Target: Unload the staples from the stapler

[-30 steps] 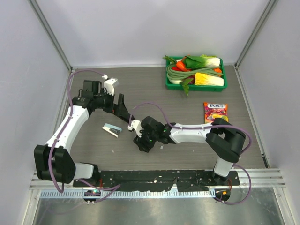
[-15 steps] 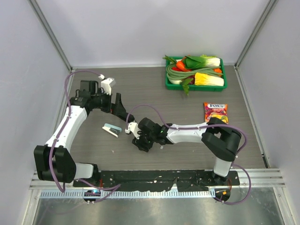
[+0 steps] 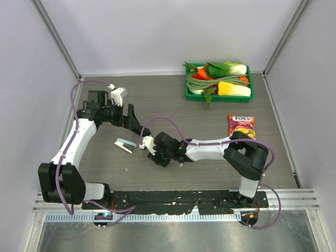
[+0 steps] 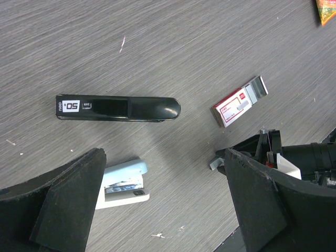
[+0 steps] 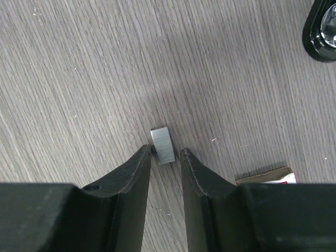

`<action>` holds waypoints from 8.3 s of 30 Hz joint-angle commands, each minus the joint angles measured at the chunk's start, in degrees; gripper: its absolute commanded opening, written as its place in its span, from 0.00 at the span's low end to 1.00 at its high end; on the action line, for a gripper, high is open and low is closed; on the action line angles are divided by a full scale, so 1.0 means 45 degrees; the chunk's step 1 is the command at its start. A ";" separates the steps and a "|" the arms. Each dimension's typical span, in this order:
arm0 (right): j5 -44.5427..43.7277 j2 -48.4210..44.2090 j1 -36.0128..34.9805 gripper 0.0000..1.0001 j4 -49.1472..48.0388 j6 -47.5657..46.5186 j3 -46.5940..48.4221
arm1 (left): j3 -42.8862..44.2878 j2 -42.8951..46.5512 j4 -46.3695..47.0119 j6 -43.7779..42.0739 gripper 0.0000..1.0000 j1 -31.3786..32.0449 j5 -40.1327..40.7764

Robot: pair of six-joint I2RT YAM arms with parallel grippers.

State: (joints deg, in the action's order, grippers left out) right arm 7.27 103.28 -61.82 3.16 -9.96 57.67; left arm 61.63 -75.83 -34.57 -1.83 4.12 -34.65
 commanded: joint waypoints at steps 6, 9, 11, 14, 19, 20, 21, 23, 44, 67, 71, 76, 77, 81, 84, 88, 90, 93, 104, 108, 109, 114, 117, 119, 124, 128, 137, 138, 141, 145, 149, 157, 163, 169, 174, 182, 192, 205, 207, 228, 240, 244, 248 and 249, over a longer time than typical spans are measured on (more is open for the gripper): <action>0.0025 0.0231 -0.0167 0.33 -0.0565 -0.0131 0.0563 | -0.0218 0.0270 0.0181 0.0152 1.00 -0.0212 -0.0346; 0.0026 0.0368 -0.0245 0.33 -0.0526 -0.0112 0.0680 | -0.0218 0.0269 0.0162 0.0152 1.00 -0.0232 -0.0385; -0.0013 0.0446 -0.0304 0.33 -0.0526 -0.0112 0.0700 | -0.0218 0.0231 0.0181 0.0191 1.00 -0.0232 -0.0443; -0.0150 0.0544 -0.0324 0.31 -0.0487 -0.0015 0.0817 | -0.0218 0.0172 0.0182 0.0210 1.00 -0.0251 -0.0444; -0.0500 0.0486 -0.0324 0.20 -0.0350 0.0103 0.0876 | -0.0257 0.0172 0.0260 0.0210 1.00 -0.0252 -0.0482; -0.0618 0.0447 -0.0324 0.19 -0.0312 0.0142 0.0895 | -0.0276 0.0172 0.0240 0.0210 1.00 -0.0252 -0.0483; -0.0716 0.0408 -0.0324 0.18 -0.0253 0.0219 0.0895 | -0.0257 0.0211 0.0259 0.0210 1.00 -0.0271 -0.0502; -0.0892 0.0233 -0.0324 0.18 -0.0194 0.0298 0.0837 | -0.0257 0.0230 0.0240 0.0210 1.00 -0.0252 -0.0483; -0.7454 -0.3576 0.1236 0.01 0.1055 0.6019 -0.1115 | -0.0296 0.0289 0.0260 0.0288 1.00 -0.0252 -0.0639; -0.7026 -0.3089 0.2176 0.01 0.1700 0.7602 -0.1819 | -0.0316 0.0172 0.0318 0.0308 1.00 -0.0251 -0.0795; -0.6927 -0.3050 0.2176 0.01 0.1817 0.8051 -0.1956 | -0.0335 0.0211 0.0338 0.0327 1.00 -0.0251 -0.0834; -0.7006 -0.3050 0.2156 0.01 0.2052 0.8365 -0.2014 | -0.0335 0.0231 0.0338 0.0327 1.00 -0.0251 -0.0815; -0.7025 -0.3069 0.2156 0.01 0.2071 0.8384 -0.2015 | -0.0335 0.0269 0.0338 0.0347 1.00 -0.0251 -0.0834; -0.7025 -0.3070 0.2040 0.01 0.2189 0.8580 -0.1976 | -0.0335 0.0289 0.0357 0.0347 1.00 -0.0251 -0.0854; -0.7220 -0.2914 0.1825 0.01 0.2325 0.8716 -0.1898 | -0.0335 0.0289 0.0357 0.0347 1.00 -0.0251 -0.0854; -0.7338 -0.2679 0.1629 0.01 0.2442 0.8853 -0.1780 | -0.0316 0.0328 0.0357 0.0347 1.00 -0.0252 -0.0854; -0.7377 -0.2620 0.1571 0.01 0.2462 0.8931 -0.1741 | -0.0316 0.0387 0.0357 0.0347 1.00 -0.0251 -0.0854; -0.7590 -0.2600 0.1551 0.01 0.2559 0.8990 -0.1663 | -0.0335 0.0406 0.0338 0.0347 1.00 -0.0251 -0.0873; -0.8255 -0.2679 0.1551 0.01 0.2638 0.8873 -0.1390 | -0.0413 0.0426 0.0396 0.0328 1.00 -0.0251 -0.0912; -0.8236 -0.2523 0.1551 0.01 0.2424 0.8853 -0.1370 | -0.0433 0.0407 0.0396 0.0347 1.00 -0.0251 -0.0912; -0.8236 -0.2523 0.1551 0.01 0.2346 0.8872 -0.1370 | -0.0452 0.0406 0.0396 0.0347 1.00 -0.0251 -0.0912; -0.8314 -0.2445 0.1570 0.01 0.2208 0.8834 -0.1370 | -0.0452 0.0367 0.0416 0.0347 1.00 -0.0271 -0.0971; -0.8276 -0.2406 0.1570 0.01 0.2208 0.8853 -0.1389 | -0.0452 0.0367 0.0435 0.0347 1.00 -0.0271 -0.0971; -0.8256 -0.2405 0.1570 0.01 0.2208 0.8911 -0.1429 | -0.0472 0.0367 0.0435 0.0347 1.00 -0.0271 -0.0971; -0.8236 -0.2366 0.1570 0.02 0.2150 0.8990 -0.1526 | -0.0491 0.0406 0.0416 0.0347 1.00 -0.0271 -0.0990; -0.8158 -0.2289 0.1590 0.10 0.2033 0.8970 -0.1468 | -0.0491 0.0446 0.0397 0.0347 1.00 -0.0271 -0.0971; -0.8314 -0.2191 0.1570 0.29 0.2110 0.9048 -0.1409 | -0.0491 0.0484 0.0357 0.0347 1.00 -0.0271 -0.1068; -0.8314 -0.2190 0.1590 0.29 0.2111 0.9068 -0.1409 | -0.0491 0.0465 0.0357 0.0347 1.00 -0.0271 -0.1049; -0.8218 -0.2230 0.1590 0.31 0.2130 0.9126 -0.1448 | -0.0491 0.0465 0.0357 0.0347 1.00 -0.0271 -0.1107; -0.8197 -0.2502 0.1570 0.32 0.2189 0.9166 -0.1429 | -0.0530 0.0485 0.0377 0.0328 1.00 -0.0271 -0.1127; -0.8197 -0.2989 0.1570 0.31 0.2306 0.9166 -0.1234 | -0.0550 0.0484 0.0396 0.0328 1.00 -0.0271 -0.1147; -0.8509 -0.4221 0.1551 0.10 0.2775 0.9321 -0.1565 | -0.0550 0.0504 0.0377 0.0347 1.00 -0.0271 -0.1186; -0.8412 -0.4437 0.1551 0.01 0.2775 0.9595 -0.2170 | -0.0550 0.0484 0.0435 0.0347 1.00 -0.0271 -0.1205; -0.8353 -0.3930 0.1551 0.01 0.2482 0.9674 -0.2386 | -0.0589 0.0465 0.0416 0.0347 1.00 -0.0271 -0.1205; -0.8743 -0.3773 0.1551 0.01 0.1897 0.9284 -0.2211 | -0.0589 0.0426 0.0435 0.0347 1.00 -0.0291 -0.1225; -0.8764 -0.2543 0.1785 0.01 0.1409 0.8541 -0.1371 | -0.0609 0.0407 0.0435 0.0347 1.00 -0.0291 -0.1186; -0.8529 -0.1975 0.2020 0.01 0.1251 0.8424 -0.1448 | -0.0608 0.0426 0.0455 0.0347 1.00 -0.0310 -0.1244; -0.8412 -0.2561 0.2039 0.01 0.1681 0.8482 -0.1682 | -0.0570 0.0426 0.0435 0.0328 1.00 -0.0349 -0.1225; -0.8431 -0.2620 0.2039 0.01 0.1856 0.8501 -0.1702 | -0.0589 0.0407 0.0455 0.0347 1.00 -0.0349 -0.1225; -0.8529 -0.2835 0.2039 0.01 0.1506 0.8482 -0.1527 | -0.0628 0.0406 0.0455 0.0347 1.00 -0.0408 -0.1401; -0.7866 -0.2777 0.2000 0.01 0.1271 0.8540 -0.1838 | -0.0609 0.0387 0.0436 0.0347 1.00 -0.0408 -0.1381; -0.7748 -0.2620 0.2000 0.01 0.1465 0.8599 -0.1917 | -0.0628 0.0426 0.0455 0.0347 1.00 -0.0408 -0.1362; -0.7748 -0.2795 0.2000 0.01 0.1564 0.8697 -0.2151 | -0.0628 0.0426 0.0455 0.0347 1.00 -0.0408 -0.1323; -0.7728 -0.2815 0.2000 0.01 0.1602 0.8716 -0.2190 | -0.0628 0.0426 0.0474 0.0328 1.00 -0.0427 -0.1323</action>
State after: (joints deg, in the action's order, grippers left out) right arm -27.31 92.49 -52.75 10.55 28.62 48.71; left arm 59.05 -75.46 -34.11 -0.40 2.61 -39.13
